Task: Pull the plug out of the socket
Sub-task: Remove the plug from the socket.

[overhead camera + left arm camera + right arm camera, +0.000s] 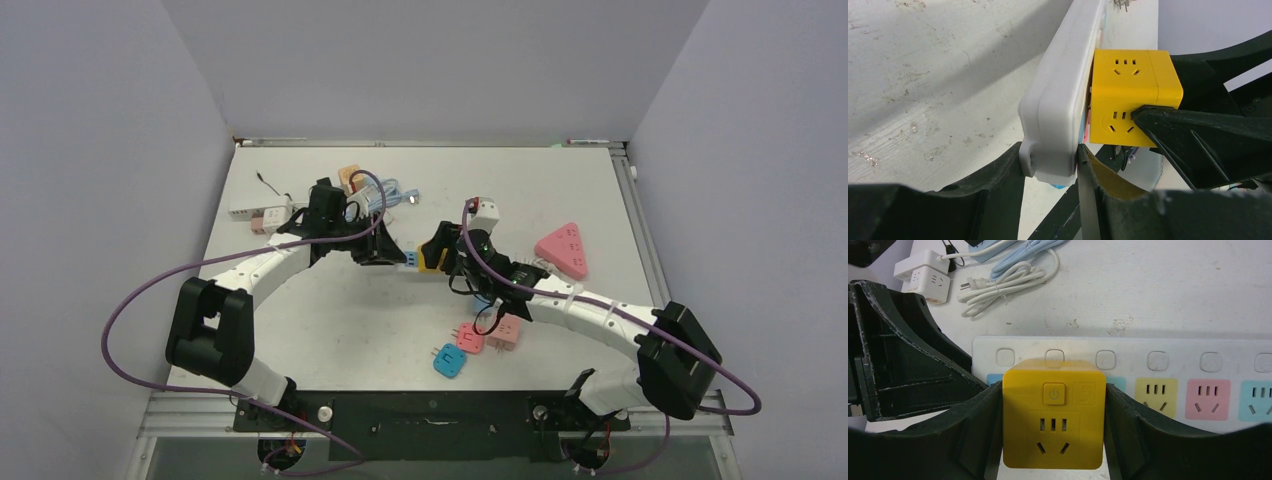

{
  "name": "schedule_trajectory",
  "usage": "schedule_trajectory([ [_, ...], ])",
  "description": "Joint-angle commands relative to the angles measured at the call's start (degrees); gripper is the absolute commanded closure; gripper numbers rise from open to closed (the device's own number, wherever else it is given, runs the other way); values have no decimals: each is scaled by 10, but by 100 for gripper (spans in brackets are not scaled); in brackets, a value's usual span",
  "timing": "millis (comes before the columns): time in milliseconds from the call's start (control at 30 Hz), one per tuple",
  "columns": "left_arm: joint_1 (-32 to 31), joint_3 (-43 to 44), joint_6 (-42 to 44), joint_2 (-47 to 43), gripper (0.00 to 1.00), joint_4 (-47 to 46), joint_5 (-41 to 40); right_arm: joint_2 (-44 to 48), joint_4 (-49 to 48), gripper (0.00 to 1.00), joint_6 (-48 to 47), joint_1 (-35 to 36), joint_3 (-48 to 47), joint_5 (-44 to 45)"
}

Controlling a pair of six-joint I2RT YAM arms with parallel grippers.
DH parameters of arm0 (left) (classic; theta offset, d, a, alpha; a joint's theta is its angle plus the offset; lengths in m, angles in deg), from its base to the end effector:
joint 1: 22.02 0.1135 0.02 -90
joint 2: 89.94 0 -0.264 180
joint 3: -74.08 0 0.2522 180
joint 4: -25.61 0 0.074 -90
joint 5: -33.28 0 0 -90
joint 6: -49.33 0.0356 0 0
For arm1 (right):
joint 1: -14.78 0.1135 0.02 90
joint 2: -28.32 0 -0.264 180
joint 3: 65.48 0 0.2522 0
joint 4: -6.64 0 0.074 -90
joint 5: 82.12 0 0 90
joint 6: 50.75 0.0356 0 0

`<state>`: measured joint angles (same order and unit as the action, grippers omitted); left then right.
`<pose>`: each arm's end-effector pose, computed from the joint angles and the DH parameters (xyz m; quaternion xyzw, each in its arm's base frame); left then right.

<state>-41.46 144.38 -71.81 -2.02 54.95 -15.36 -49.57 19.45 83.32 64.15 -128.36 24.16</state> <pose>0.2935 -0.1285 0.2274 0.0402 0.8790 -0.4437 0.1699 0.2055 0.2241 0.2558 0.0338 0.8502 0.2890 0.4387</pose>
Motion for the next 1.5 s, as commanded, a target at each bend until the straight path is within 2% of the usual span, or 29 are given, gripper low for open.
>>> schedule_trajectory([
  [0,-10,14,26,2,100,-5,-10,22,-76,95,34,-28,6,-79],
  [167,-10,14,30,1,100,-2,-15,18,-86,95,44,-46,15,-111],
  [300,-10,15,30,2,100,-1,-18,11,-74,95,39,-42,6,-104],
  [567,-10,16,29,3,100,5,-26,-15,37,90,-12,28,-68,17],
  [733,-10,17,31,4,100,8,-29,-49,101,95,-7,71,-119,96],
  [1233,-10,19,35,1,100,15,-37,-113,203,95,39,117,-215,194],
  [1467,-9,20,38,1,100,20,-45,-102,177,95,26,115,-203,173],
])
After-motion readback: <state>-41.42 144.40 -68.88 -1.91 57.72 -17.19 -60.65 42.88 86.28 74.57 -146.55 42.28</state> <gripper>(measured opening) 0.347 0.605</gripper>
